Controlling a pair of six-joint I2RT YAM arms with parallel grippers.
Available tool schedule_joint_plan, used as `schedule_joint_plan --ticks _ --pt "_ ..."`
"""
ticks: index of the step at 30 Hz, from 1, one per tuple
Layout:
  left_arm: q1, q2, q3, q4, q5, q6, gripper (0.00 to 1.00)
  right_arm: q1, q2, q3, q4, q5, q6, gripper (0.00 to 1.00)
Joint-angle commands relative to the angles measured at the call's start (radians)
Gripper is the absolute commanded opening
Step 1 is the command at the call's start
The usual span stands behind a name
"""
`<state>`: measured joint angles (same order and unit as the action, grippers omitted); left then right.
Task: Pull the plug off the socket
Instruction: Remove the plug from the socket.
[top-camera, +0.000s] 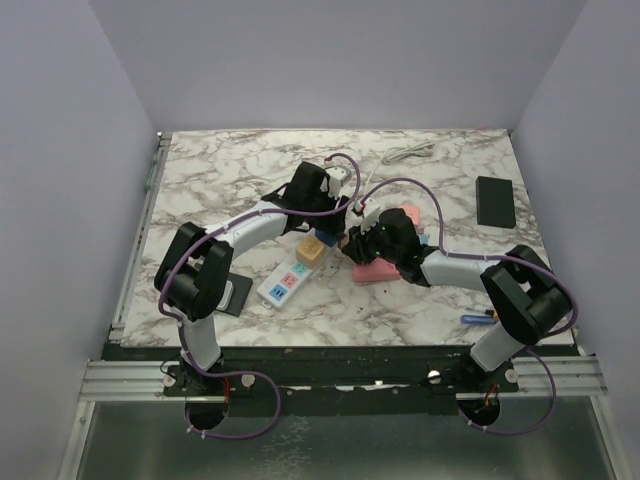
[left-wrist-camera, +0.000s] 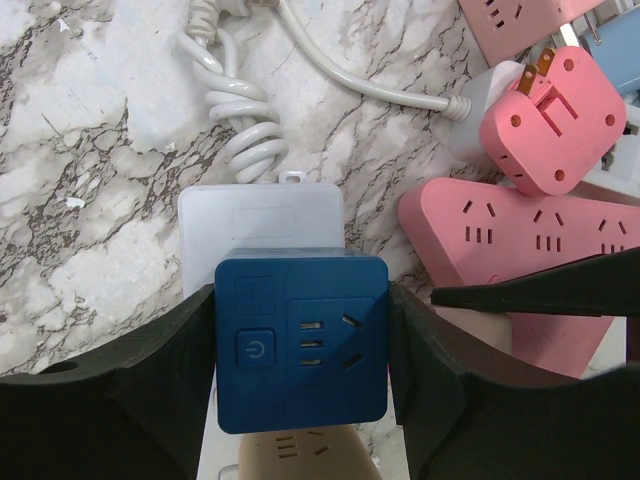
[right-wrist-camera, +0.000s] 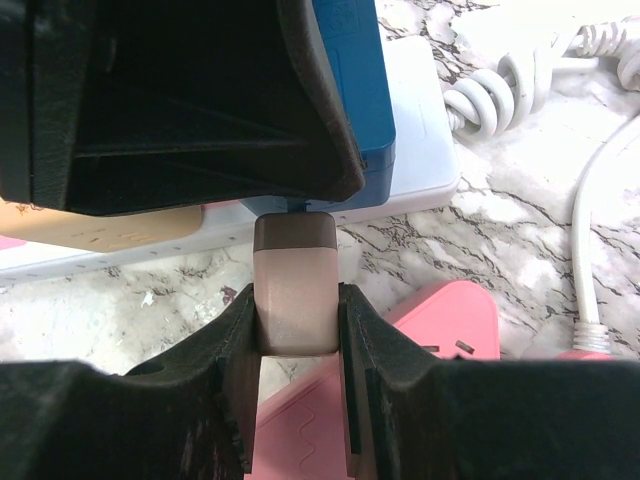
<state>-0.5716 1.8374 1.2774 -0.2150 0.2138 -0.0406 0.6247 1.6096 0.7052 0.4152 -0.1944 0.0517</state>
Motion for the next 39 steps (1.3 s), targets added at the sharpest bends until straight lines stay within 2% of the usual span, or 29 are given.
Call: schedule_joint_plan --ticks 1,28,39 --pt "0.039 0.106 -0.075 -0.243 -0.152 0.063 0.0 0.0 -0.088 -0.003 0.052 0.0 0.025 0.01" --pt "0.075 0.098 -0.07 -0.247 -0.174 0.047 0.0 0.006 -0.12 -0.034 -0.017 -0.033 0.03 0.01" --pt "0.082 0.088 -0.07 -0.249 -0.16 0.046 0.0 0.018 -0.066 -0.043 -0.02 -0.017 0.026 0.01"
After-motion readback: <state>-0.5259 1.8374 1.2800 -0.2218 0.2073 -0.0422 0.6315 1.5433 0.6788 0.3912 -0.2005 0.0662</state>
